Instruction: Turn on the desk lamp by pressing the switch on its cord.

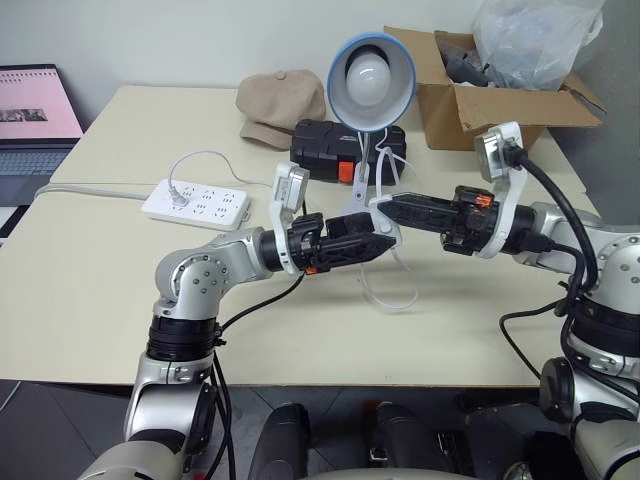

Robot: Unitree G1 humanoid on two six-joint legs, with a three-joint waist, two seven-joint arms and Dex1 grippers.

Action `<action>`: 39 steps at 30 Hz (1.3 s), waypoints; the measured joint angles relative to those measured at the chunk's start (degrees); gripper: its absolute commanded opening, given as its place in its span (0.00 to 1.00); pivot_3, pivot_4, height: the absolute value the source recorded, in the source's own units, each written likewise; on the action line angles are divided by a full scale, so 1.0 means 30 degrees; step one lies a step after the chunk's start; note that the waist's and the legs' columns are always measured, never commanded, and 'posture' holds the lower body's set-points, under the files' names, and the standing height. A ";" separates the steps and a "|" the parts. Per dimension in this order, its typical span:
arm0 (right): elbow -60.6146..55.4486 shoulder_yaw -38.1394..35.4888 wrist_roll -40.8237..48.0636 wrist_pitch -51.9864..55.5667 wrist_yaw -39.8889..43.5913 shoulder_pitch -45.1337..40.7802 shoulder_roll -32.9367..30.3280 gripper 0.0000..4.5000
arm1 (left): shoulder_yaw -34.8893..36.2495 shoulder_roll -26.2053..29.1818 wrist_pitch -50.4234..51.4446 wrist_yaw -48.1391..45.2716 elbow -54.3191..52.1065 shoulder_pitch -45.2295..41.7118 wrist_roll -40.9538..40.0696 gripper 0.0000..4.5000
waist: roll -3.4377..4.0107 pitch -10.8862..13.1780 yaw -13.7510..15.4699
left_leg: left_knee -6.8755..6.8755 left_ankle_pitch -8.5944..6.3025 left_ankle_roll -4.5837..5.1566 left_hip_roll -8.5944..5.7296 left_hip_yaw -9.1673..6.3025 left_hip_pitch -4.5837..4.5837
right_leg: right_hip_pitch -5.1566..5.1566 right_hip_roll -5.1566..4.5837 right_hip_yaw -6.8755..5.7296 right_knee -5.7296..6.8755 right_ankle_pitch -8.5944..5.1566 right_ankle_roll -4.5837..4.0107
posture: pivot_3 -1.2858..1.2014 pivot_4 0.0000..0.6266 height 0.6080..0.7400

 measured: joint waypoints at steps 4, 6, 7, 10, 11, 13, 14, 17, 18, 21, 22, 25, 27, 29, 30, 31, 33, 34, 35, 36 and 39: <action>0.0001 0.0297 0.0538 -0.0038 -0.0385 0.0001 -0.0170 0.09 | -0.0119 -0.0220 -0.0020 -0.0023 0.0005 -0.0001 0.0114 1.00 | 0.0000 0.0000 -0.0004 | 0.0000 0.0000 0.0000 0.0003 -0.0003 -0.0001 | -0.0001 0.0003 -0.0001 -0.0001 0.0000 0.0000 | 0.52 0.24 1.00; 0.0001 0.0337 0.0739 -0.0096 -0.0596 0.0001 -0.0281 0.09 | -0.0119 -0.0242 -0.0022 -0.0043 0.0015 0.0000 0.0127 1.00 | 0.0000 0.0000 0.0000 | -0.0002 0.0000 0.0000 0.0003 -0.0006 -0.0001 | -0.0001 0.0004 -0.0004 0.0000 0.0000 0.0000 | 0.52 0.24 1.00; 0.0001 0.0342 0.0755 -0.0144 -0.0648 0.0001 -0.0360 0.09 | -0.0119 -0.0252 -0.0023 -0.0049 0.0016 -0.0001 0.0128 0.96 | 0.0000 0.0000 -0.0001 | -0.0001 0.0000 0.0000 0.0000 -0.0002 -0.0001 | 0.0000 0.0003 -0.0001 -0.0001 0.0000 0.0000 | 0.52 0.24 1.00; 0.0001 0.0407 0.0974 -0.0392 -0.0703 0.0001 -0.0503 0.09 | -0.0117 -0.0408 -0.0057 -0.0054 0.0047 -0.0001 0.0135 0.87 | -0.0001 0.0000 0.0001 | 0.0000 0.0000 0.0000 -0.0003 -0.0002 -0.0001 | 0.0000 0.0003 -0.0001 -0.0003 -0.0001 0.0001 | 0.52 0.24 1.00; 0.0001 0.0420 0.1002 -0.0403 -0.0709 0.0001 -0.0508 0.09 | -0.0116 -0.0427 -0.0057 -0.0054 0.0051 -0.0001 0.0134 0.82 | -0.0001 0.0000 0.0002 | 0.0000 0.0000 0.0000 -0.0002 -0.0002 -0.0001 | 0.0000 0.0003 -0.0001 -0.0003 -0.0001 0.0001 | 0.52 0.24 1.00; 0.0001 0.0582 0.1197 -0.0445 -0.0760 0.0002 -0.0564 0.09 | -0.0117 -0.0556 -0.0058 -0.0056 0.0092 0.0000 0.0134 0.74 | -0.0001 0.0001 0.0000 | -0.0001 0.0000 0.0000 0.0001 -0.0004 -0.0001 | -0.0001 0.0004 -0.0002 -0.0002 -0.0001 0.0001 | 0.52 0.24 1.00; 0.0004 0.0652 0.1287 -0.0468 -0.0795 0.0002 -0.0611 0.09 | -0.0117 -0.0555 -0.0058 -0.0062 0.0097 0.0000 0.0134 0.70 | -0.0001 0.0001 0.0000 | -0.0002 0.0000 0.0000 0.0001 -0.0005 -0.0001 | -0.0001 0.0004 -0.0003 -0.0003 -0.0001 0.0001 | 0.52 0.24 1.00; 0.0005 0.0720 0.1474 -0.0601 -0.0991 0.0002 -0.0763 0.09 | -0.0117 -0.0555 -0.0058 -0.0079 0.0105 0.0000 0.0136 0.58 | -0.0001 0.0001 0.0001 | -0.0002 0.0000 0.0000 0.0000 -0.0004 -0.0002 | 0.0000 0.0004 -0.0002 -0.0003 -0.0001 0.0002 | 0.52 0.24 1.00; 0.0005 0.0721 0.1497 -0.0667 -0.1035 0.0002 -0.0813 0.09 | -0.0117 -0.0556 -0.0058 -0.0080 0.0105 -0.0001 0.0136 0.55 | -0.0002 0.0001 0.0001 | -0.0001 0.0000 0.0000 -0.0001 -0.0004 -0.0002 | 0.0000 0.0004 -0.0002 -0.0005 -0.0001 0.0002 | 0.52 0.24 1.00; 0.0005 0.0822 0.1579 -0.0848 -0.1073 0.0003 -0.0958 0.09 | -0.0117 -0.0569 -0.0059 -0.0085 0.0158 -0.0001 0.0138 0.40 | -0.0002 0.0001 0.0001 | -0.0001 0.0000 0.0000 -0.0002 -0.0004 -0.0002 | 0.0000 0.0004 -0.0002 -0.0005 -0.0001 0.0002 | 0.52 0.24 1.00; 0.0005 0.0940 0.1674 -0.0879 -0.1081 0.0003 -0.0997 0.09 | -0.0117 -0.0571 -0.0059 -0.0092 0.0217 -0.0001 0.0138 0.38 | -0.0002 0.0001 0.0000 | -0.0001 0.0000 0.0000 0.0000 -0.0005 -0.0002 | 0.0000 0.0004 -0.0002 -0.0005 -0.0001 0.0002 | 0.52 0.24 1.00; 0.0015 0.1082 0.1875 -0.0971 -0.1139 0.0003 -0.1041 0.09 | -0.0137 -0.0569 -0.0072 -0.0182 0.0260 0.0000 0.0161 0.25 | -0.0003 0.0002 0.0001 | -0.0002 0.0000 0.0000 0.0000 -0.0006 -0.0002 | 0.0000 0.0005 -0.0003 -0.0005 -0.0001 0.0002 | 0.52 0.24 1.00; 0.0087 0.1101 0.2051 -0.1130 -0.1245 0.0007 -0.1104 0.09 | -0.0185 -0.0569 -0.0258 -0.0282 0.0246 0.0005 0.0201 0.17 | -0.0004 0.0002 0.0003 | -0.0002 0.0000 0.0000 -0.0002 -0.0003 -0.0004 | 0.0000 0.0004 -0.0002 -0.0008 -0.0001 0.0002 | 0.52 0.24 1.00; 0.0230 0.1114 0.2150 -0.1219 -0.1312 0.0007 -0.1117 0.09 | -0.0189 -0.0570 -0.0369 -0.0382 0.0216 0.0005 0.0214 0.12 | -0.0004 0.0002 0.0003 | -0.0001 0.0000 0.0000 -0.0002 -0.0003 -0.0004 | 0.0000 0.0004 -0.0002 -0.0008 -0.0001 0.0002 | 0.52 0.24 1.00; 0.0260 0.1128 0.2219 -0.1241 -0.1352 0.0007 -0.1138 0.09 | -0.0191 -0.0572 -0.0395 -0.0430 0.0217 0.0004 0.0224 0.12 | -0.0004 0.0002 0.0003 | -0.0001 0.0000 0.0000 -0.0001 -0.0005 -0.0004 | 0.0000 0.0004 -0.0003 -0.0008 -0.0001 0.0002 | 0.52 0.24 1.00; 0.0263 0.1163 0.2262 -0.1280 -0.1379 0.0007 -0.1180 0.09 | -0.0193 -0.0573 -0.0415 -0.0454 0.0217 0.0004 0.0245 0.11 | -0.0004 0.0002 0.0003 | -0.0001 0.0000 0.0000 0.0000 -0.0005 -0.0004 | 0.0000 0.0005 -0.0003 -0.0007 -0.0001 0.0002 | 0.52 0.24 1.00; 0.0299 0.1246 0.2331 -0.1348 -0.1401 0.0006 -0.1265 0.09 | -0.0202 -0.0575 -0.0436 -0.0480 0.0220 0.0004 0.0287 0.11 | -0.0004 0.0002 0.0003 | -0.0002 0.0000 0.0000 0.0000 -0.0005 -0.0004 | 0.0000 0.0005 -0.0003 -0.0008 -0.0001 0.0002 | 0.52 0.24 1.00; 0.0330 0.1265 0.2361 -0.1367 -0.1404 0.0006 -0.1283 0.09 | -0.0209 -0.0577 -0.0453 -0.0487 0.0220 0.0004 0.0304 0.11 | -0.0004 0.0002 0.0003 | -0.0002 0.0000 0.0000 0.0000 -0.0005 -0.0004 | 0.0000 0.0005 -0.0002 -0.0008 -0.0001 0.0002 | 0.52 0.24 1.00; 0.0347 0.1284 0.2378 -0.1386 -0.1406 0.0006 -0.1306 0.09 | -0.0214 -0.0579 -0.0474 -0.0500 0.0220 0.0004 0.0340 0.11 | -0.0004 0.0002 0.0003 | -0.0002 0.0000 0.0000 -0.0001 -0.0004 -0.0004 | 0.0000 0.0005 -0.0003 -0.0008 -0.0001 0.0002 | 0.52 0.24 1.00; 0.0360 0.1333 0.2401 -0.1430 -0.1412 0.0006 -0.1356 0.09 | -0.0238 -0.0579 -0.0532 -0.0528 0.0220 0.0005 0.0406 0.11 | -0.0004 0.0002 0.0003 | -0.0002 0.0000 0.0000 -0.0002 -0.0004 -0.0004 | 0.0000 0.0005 -0.0002 -0.0008 -0.0001 0.0002 | 0.52 0.24 1.00; 0.0383 0.1447 0.2519 -0.1525 -0.1414 0.0006 -0.1540 0.09 | -0.0372 -0.0553 -0.0795 -0.0664 0.0219 0.0005 0.0591 0.11 | -0.0004 0.0002 0.0003 | -0.0002 0.0000 0.0000 -0.0001 -0.0004 -0.0004 | 0.0000 0.0004 -0.0003 -0.0009 -0.0001 0.0002 | 0.52 0.24 1.00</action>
